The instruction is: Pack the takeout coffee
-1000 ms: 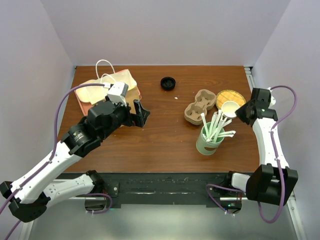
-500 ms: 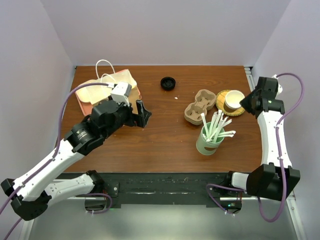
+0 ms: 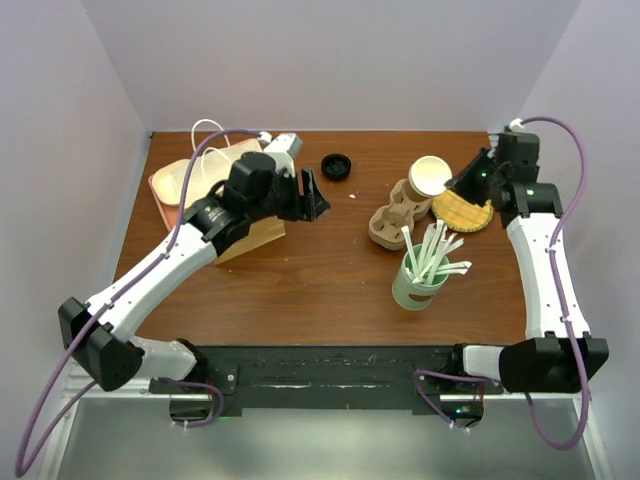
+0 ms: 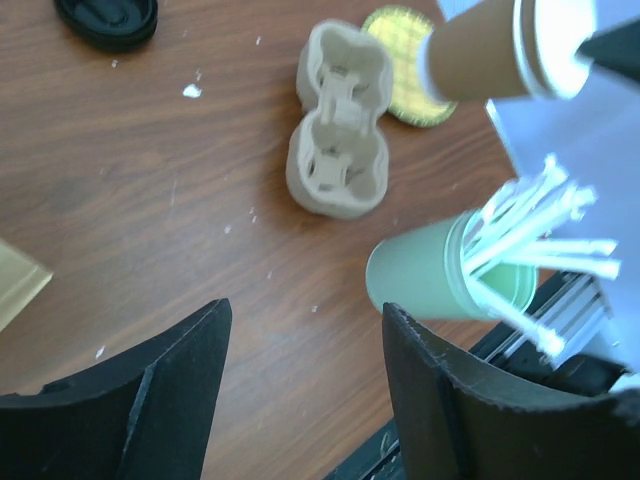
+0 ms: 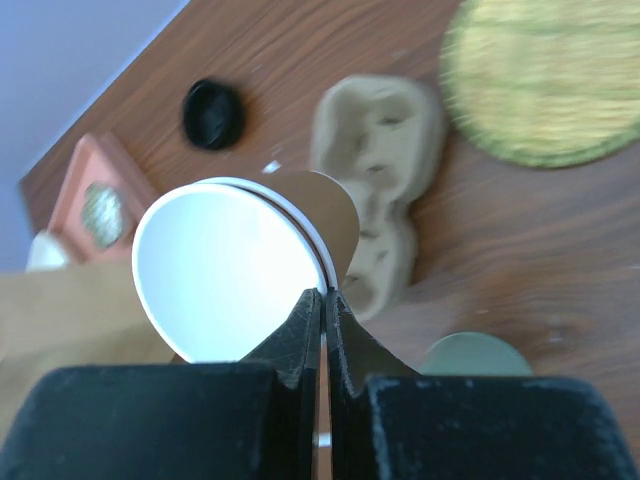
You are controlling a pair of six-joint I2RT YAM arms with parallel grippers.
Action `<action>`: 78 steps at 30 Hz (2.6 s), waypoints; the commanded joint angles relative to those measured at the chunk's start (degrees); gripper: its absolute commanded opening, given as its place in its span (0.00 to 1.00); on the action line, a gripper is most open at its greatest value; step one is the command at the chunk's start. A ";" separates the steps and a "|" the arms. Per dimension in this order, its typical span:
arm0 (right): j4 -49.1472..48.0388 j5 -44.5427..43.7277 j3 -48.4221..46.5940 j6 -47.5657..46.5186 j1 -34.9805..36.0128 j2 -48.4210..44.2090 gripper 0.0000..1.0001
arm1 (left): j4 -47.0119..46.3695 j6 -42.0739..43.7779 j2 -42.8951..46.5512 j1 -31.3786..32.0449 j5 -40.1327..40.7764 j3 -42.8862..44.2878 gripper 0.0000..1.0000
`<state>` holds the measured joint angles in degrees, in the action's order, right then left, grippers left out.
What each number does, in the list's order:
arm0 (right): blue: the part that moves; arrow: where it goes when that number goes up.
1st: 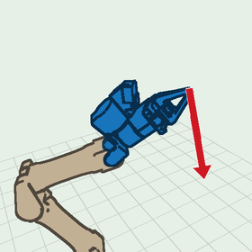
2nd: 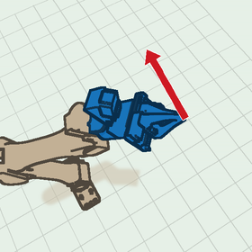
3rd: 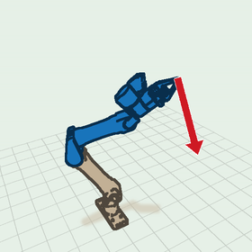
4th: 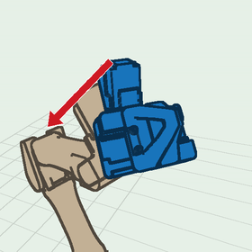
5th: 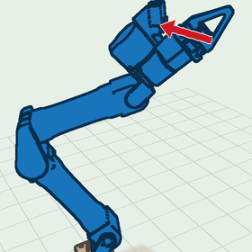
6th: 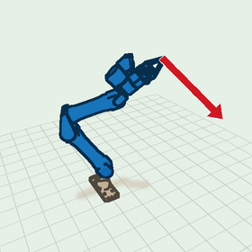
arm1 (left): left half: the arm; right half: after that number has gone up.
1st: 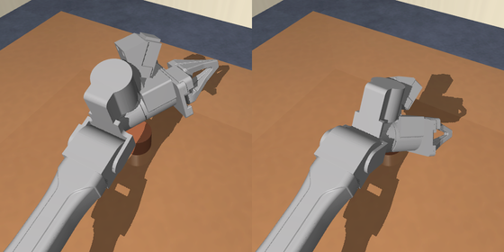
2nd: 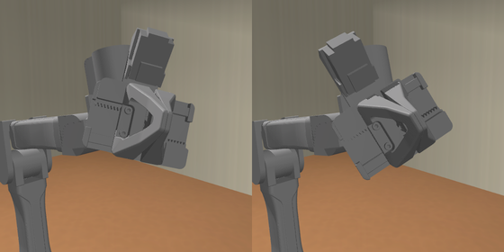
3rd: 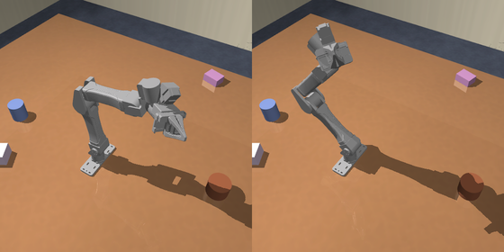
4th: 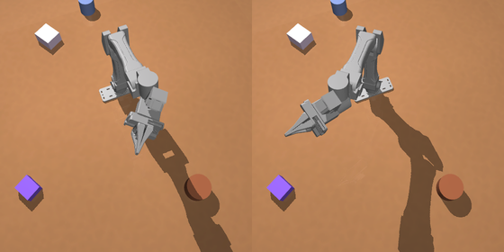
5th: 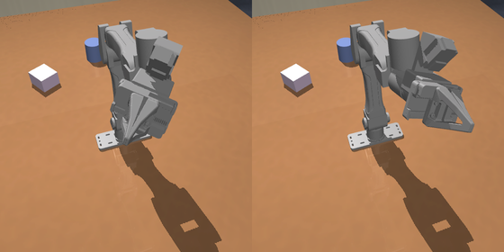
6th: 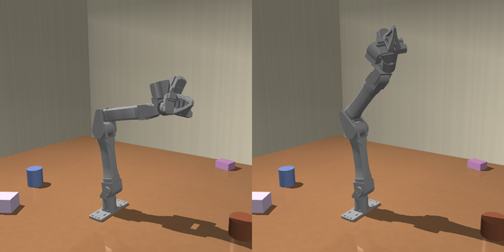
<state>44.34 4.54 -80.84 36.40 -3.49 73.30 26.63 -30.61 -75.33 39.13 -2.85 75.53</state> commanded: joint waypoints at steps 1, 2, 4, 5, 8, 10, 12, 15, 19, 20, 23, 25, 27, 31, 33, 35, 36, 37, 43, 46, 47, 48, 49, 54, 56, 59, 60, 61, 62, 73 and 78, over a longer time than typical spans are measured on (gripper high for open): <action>-1.53 6.97 -1.43 4.02 5.06 -1.57 0.00 | -11.50 -6.64 -2.01 -5.29 -15.06 2.78 0.65; -1.97 7.50 -1.17 4.55 6.46 -1.93 0.00 | -14.13 -7.09 -3.23 -6.17 -17.77 2.96 0.65; -1.89 8.47 -0.90 5.61 7.70 -2.28 0.00 | -17.04 -9.19 -4.38 -6.79 -20.78 3.13 0.63; -1.80 8.56 -0.81 5.96 8.66 -2.63 0.00 | -20.45 -10.07 -5.43 -7.14 -23.84 3.22 0.63; -1.97 8.47 -0.02 7.10 10.51 -3.77 0.00 | -25.75 -13.85 -7.45 -7.23 -28.25 3.31 0.59; -2.41 8.47 1.03 8.33 11.74 -4.39 0.00 | -30.22 -16.31 -8.51 -7.14 -29.48 3.14 0.56; -2.68 7.95 1.64 9.30 12.62 -4.83 0.00 | -32.33 -18.07 -10.01 -7.14 -30.45 2.52 0.55; -2.67 7.24 2.09 9.74 14.12 -4.92 0.00 | -36.65 -21.06 -11.85 -7.14 -32.65 2.78 0.53; -3.12 6.89 2.44 10.44 15.00 -4.92 0.00 | -36.21 -21.42 -13.18 -6.62 -32.31 2.52 0.49; -3.20 6.80 2.35 10.44 15.09 -4.83 0.00 | -36.47 -21.59 -13.09 -6.53 -32.04 1.74 0.46; -3.38 6.63 2.44 10.62 15.44 -4.74 0.00 | -36.13 -21.25 -13.26 -6.44 -31.16 1.29 0.44; -3.55 6.63 2.53 10.79 15.70 -4.65 0.00 | -36.39 -21.42 -13.35 -6.44 -31.16 1.29 0.43; -3.64 6.54 2.61 10.97 15.88 -4.65 0.00 | -36.83 -21.77 -13.96 -6.09 -31.34 1.38 0.42; -3.99 6.45 3.05 11.32 16.32 -4.65 0.00 | -37.00 -21.77 -14.84 -4.95 -31.43 1.55 0.38; -4.08 6.45 3.14 11.41 16.41 -4.65 0.00 | -37.18 -21.60 -15.28 -4.42 -31.51 1.64 0.36; -4.00 6.19 3.23 11.32 16.58 -4.83 0.00 | -36.65 -21.51 -15.37 -3.89 -31.25 1.55 0.34; -3.99 6.19 3.23 11.32 16.49 -4.92 0.00 | -36.48 -21.33 -15.29 -3.89 -31.16 1.55 0.34; -3.91 6.19 3.23 11.32 16.49 -5.01 0.00 | -36.22 -21.25 -15.37 -3.89 -30.99 1.47 0.34; -3.91 5.75 3.49 11.50 16.67 -5.27 0.00 | -34.55 -20.28 -14.85 -3.80 -29.93 0.76 0.35; -3.73 5.66 3.58 11.41 16.58 -5.36 0.00 | -34.11 -20.36 -14.41 -3.80 -30.02 0.15 0.40; -3.82 5.66 3.58 11.41 16.58 -5.44 0.00 | -34.10 -20.37 -14.32 -3.80 -30.02 -0.11 0.40; -3.82 5.66 3.67 11.32 16.58 -5.36 0.00 | -33.93 -20.54 -14.41 -3.80 -30.11 -0.29 0.41; -3.82 5.49 3.67 11.23 16.67 -5.36 0.00 | -33.93 -20.54 -14.23 -3.72 -30.02 -0.47 0.41; -3.56 5.31 3.93 11.14 16.67 -5.36 0.00 | -33.66 -20.28 -13.62 -3.89 -29.84 -1.78 0.36; -3.73 5.48 4.02 11.15 16.58 -5.62 0.00 | -33.75 -20.37 -13.62 -3.89 -29.76 -2.22 0.35; -3.64 5.48 4.28 11.23 16.58 -5.71 0.00 | -33.84 -20.45 -13.88 -3.80 -29.75 -1.96 0.36; -3.73 5.48 4.29 11.23 16.67 -5.80 0.00 | -33.93 -20.37 -14.05 -3.80 -29.84 -1.79 0.36; -3.64 5.40 4.37 11.15 16.67 -5.80 0.00 | -34.28 -20.37 -14.32 -3.89 -30.10 -1.44 0.36; -3.73 5.48 4.46 11.15 16.58 -5.80 0.00 | -34.45 -20.37 -14.41 -3.80 -30.19 -1.26 0.36; -4.00 5.49 4.72 11.32 16.76 -5.89 0.00 | -34.89 -20.63 -15.81 -3.89 -30.46 -0.56 0.36; -4.08 5.48 5.25 11.41 17.11 -6.06 0.00 | -34.63 -20.72 -16.51 -3.89 -30.63 0.15 0.35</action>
<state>42.37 10.04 -75.79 47.37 13.06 69.19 -6.17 -51.44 -91.15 35.07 -32.60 73.41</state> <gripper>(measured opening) 0.015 0.357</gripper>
